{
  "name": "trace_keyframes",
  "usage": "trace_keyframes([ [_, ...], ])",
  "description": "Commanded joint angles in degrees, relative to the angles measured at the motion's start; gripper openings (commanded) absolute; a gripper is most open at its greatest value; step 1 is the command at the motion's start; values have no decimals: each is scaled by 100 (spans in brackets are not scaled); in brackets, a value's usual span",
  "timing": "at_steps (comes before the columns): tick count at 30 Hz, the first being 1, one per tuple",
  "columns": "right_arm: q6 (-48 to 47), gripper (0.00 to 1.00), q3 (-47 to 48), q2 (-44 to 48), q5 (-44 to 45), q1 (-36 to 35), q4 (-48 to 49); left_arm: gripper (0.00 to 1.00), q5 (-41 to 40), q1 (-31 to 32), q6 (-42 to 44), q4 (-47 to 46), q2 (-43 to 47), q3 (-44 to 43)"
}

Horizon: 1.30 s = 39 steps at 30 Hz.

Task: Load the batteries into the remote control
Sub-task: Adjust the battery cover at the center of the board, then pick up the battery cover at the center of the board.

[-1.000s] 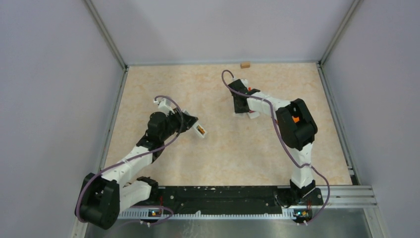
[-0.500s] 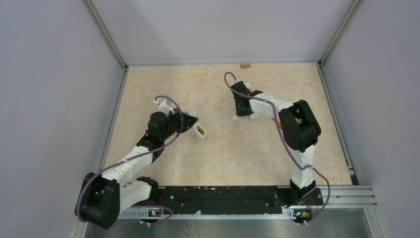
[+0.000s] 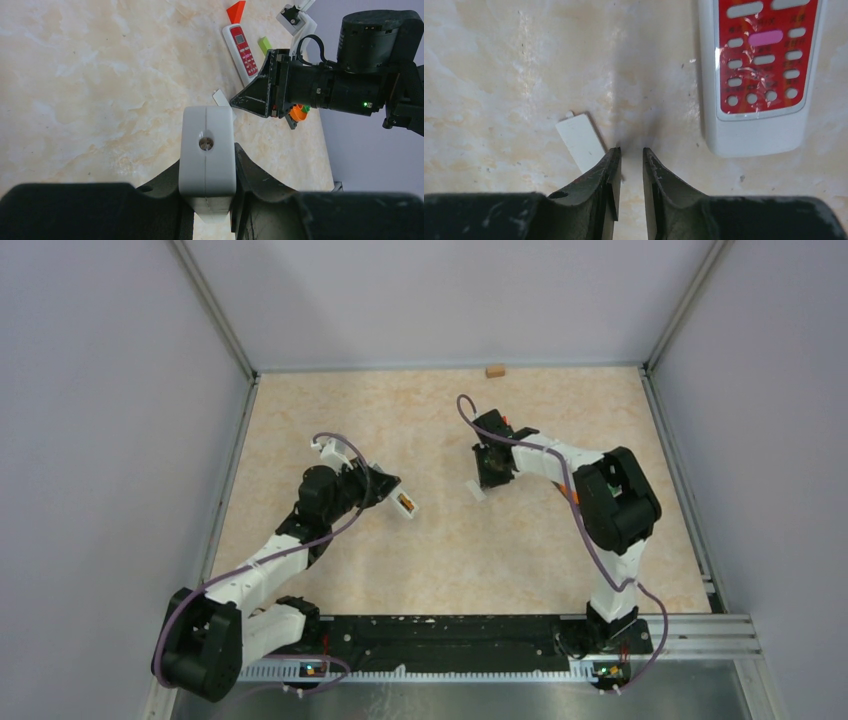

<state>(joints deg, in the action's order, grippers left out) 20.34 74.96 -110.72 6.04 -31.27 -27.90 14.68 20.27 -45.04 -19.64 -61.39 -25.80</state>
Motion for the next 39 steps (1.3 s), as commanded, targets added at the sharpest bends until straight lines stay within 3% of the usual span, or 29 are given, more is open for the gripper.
trace_keyframes([
  [1, -140, 31, -114, 504, -64, -34, -224, 0, -38, 2, 54, -283, 152, -3],
  [3, -213, 43, -139, 668, 65, -89, -201, 0, -85, 1, 64, -233, 181, -12],
  [5, -317, 49, -125, 740, 144, -166, -245, 0, -125, -5, 72, -207, 207, -23],
  [18, -485, 57, 409, 202, 233, -704, -847, 0, -413, -82, 116, 37, 459, 11],
  [28, -382, 52, 870, -390, 353, -741, -1273, 0, -388, -136, 133, 66, 490, 40],
  [35, -350, 36, 1016, -598, -10, -732, -1470, 0, -363, -173, 134, 56, 479, 49],
  [39, -402, 34, 1116, -732, -33, -732, -1691, 0, -343, -181, 129, 46, 476, 62],
])
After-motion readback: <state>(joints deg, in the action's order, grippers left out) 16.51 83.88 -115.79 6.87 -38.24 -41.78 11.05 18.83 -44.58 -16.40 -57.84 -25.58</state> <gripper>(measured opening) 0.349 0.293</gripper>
